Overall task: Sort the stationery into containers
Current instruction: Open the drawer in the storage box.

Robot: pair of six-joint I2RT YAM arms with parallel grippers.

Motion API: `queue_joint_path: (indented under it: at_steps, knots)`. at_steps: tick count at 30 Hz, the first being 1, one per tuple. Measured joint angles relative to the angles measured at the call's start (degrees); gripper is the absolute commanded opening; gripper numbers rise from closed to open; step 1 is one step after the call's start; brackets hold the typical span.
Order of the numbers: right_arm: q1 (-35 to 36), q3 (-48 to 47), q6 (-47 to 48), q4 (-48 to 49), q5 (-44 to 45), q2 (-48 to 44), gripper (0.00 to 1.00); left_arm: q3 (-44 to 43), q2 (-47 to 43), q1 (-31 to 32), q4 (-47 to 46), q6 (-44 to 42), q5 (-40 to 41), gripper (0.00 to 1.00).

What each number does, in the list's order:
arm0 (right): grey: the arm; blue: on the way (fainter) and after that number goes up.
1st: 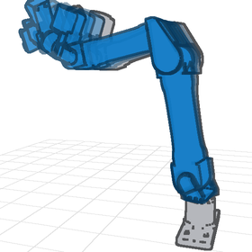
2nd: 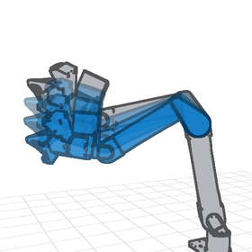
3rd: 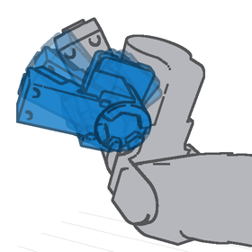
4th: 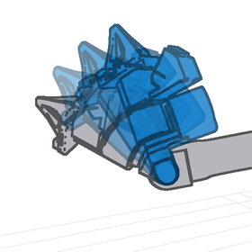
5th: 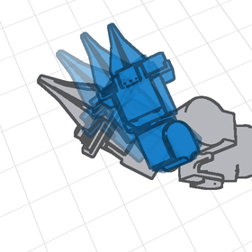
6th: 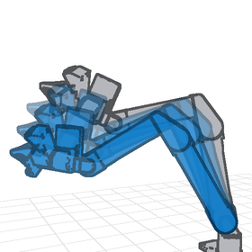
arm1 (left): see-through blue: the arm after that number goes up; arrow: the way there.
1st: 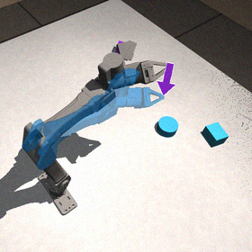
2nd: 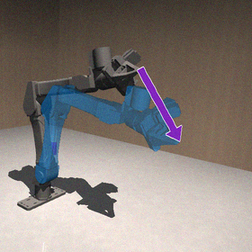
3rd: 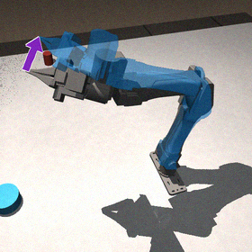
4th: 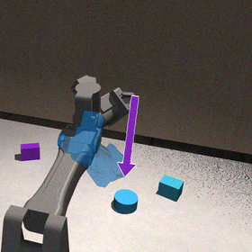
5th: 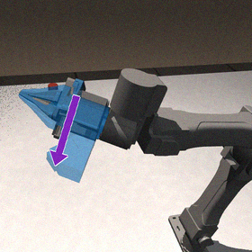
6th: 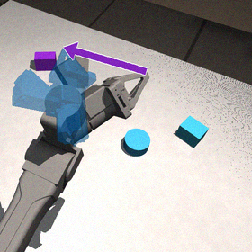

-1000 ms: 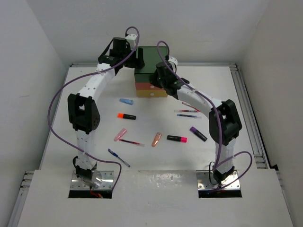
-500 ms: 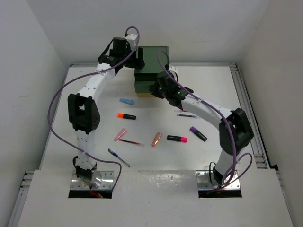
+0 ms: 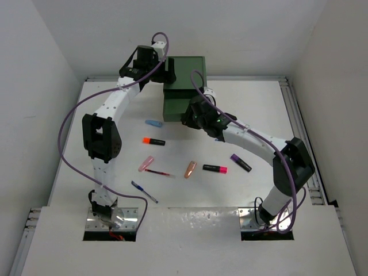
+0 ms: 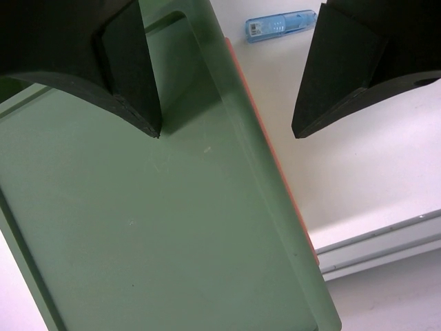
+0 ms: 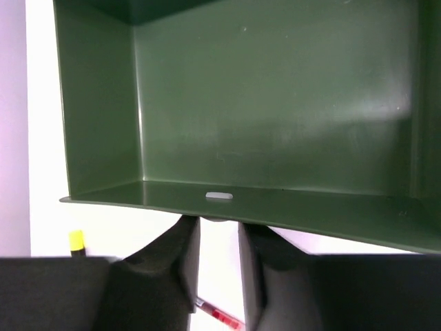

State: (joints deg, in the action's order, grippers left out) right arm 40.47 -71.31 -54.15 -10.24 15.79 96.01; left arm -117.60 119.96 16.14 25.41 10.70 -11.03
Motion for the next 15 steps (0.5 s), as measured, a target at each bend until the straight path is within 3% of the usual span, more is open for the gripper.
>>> queue_joint_path:
  at_steps: [1,4,15]
  knots:
    - [0.0,0.1,-0.2,0.0,0.0,0.0,0.49,0.0,0.0,0.0,0.0,0.1,0.0,0.84]
    - [0.0,0.2,-0.2,-0.6,-0.5,0.0,0.58,0.0,0.0,0.0,0.2,0.1,0.0,0.87]
    - [0.4,1.3,3.1,-0.5,-3.3,-1.6,0.62,0.3,-1.0,-0.7,-0.3,0.2,-3.5,0.89]
